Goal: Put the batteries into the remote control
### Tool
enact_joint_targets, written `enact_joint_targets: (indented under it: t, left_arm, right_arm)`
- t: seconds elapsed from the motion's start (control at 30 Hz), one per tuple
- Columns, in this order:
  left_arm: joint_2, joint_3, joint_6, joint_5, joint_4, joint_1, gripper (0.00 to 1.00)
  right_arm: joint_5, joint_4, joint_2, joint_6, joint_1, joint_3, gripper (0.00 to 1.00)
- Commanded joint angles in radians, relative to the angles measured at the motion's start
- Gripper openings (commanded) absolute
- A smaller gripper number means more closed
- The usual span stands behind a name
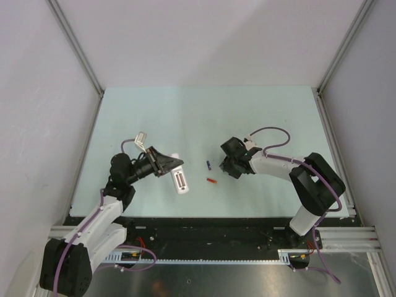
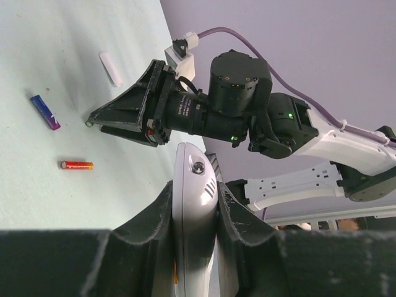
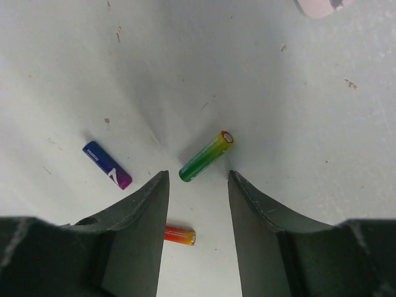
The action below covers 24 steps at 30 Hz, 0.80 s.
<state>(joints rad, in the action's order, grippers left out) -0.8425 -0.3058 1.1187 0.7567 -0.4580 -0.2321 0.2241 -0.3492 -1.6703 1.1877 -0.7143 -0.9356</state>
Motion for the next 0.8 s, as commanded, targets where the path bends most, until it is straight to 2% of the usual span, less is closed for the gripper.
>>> enact_joint_targets:
  t: [0.0,0.47,0.77]
  left_arm:
    - [0.029,0.01,0.009,0.024,-0.027,0.01,0.0]
    - [0.046,0.02,0.026,0.013,-0.027,0.01,0.0]
    - [0.066,0.036,0.036,0.018,-0.027,0.01,0.0]
  right_arm:
    - [0.053,-0.03,-0.025,0.112,-0.01,-0.003,0.48]
    - [0.046,-0.117,-0.117,0.138,0.015,-0.043,0.39]
    - [0.044,-0.232,-0.206,0.046,0.029,-0.126,0.31]
